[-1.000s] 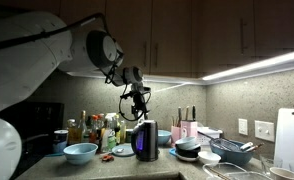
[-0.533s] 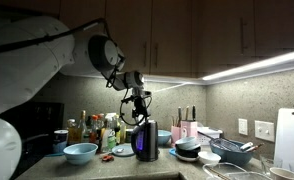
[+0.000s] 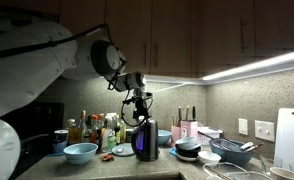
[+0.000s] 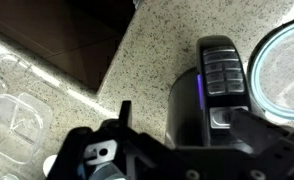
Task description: Turn off the black electric kettle then open the lid
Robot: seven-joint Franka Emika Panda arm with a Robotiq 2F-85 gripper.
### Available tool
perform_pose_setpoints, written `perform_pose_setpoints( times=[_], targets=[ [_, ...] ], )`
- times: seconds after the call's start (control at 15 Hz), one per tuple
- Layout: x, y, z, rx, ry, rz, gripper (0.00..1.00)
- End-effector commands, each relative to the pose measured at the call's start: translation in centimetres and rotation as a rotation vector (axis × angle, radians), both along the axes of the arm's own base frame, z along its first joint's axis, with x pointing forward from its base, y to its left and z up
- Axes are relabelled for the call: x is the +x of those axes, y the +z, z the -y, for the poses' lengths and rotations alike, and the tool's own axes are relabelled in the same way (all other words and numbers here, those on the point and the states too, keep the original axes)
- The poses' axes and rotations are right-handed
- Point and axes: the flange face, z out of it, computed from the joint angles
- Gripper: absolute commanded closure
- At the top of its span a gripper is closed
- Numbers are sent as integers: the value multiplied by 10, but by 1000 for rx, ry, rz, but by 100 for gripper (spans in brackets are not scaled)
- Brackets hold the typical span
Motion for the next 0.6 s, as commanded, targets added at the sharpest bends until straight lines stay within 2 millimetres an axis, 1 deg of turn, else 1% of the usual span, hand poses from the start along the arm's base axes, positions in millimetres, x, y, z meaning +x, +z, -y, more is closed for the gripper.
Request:
perform_pose_setpoints(
  times=[0.0,0.13,0.27,0.4,0.53],
  targets=[
    [6,-22,28,10,-70,-44,0],
    [8,-28,36,5,-79,-54,0],
    [8,-28,35,1,-79,-59,0],
    [9,-24,27,-12,-64,-54,0],
    [5,-15,16,-25,-55,-58,0]
  ],
)
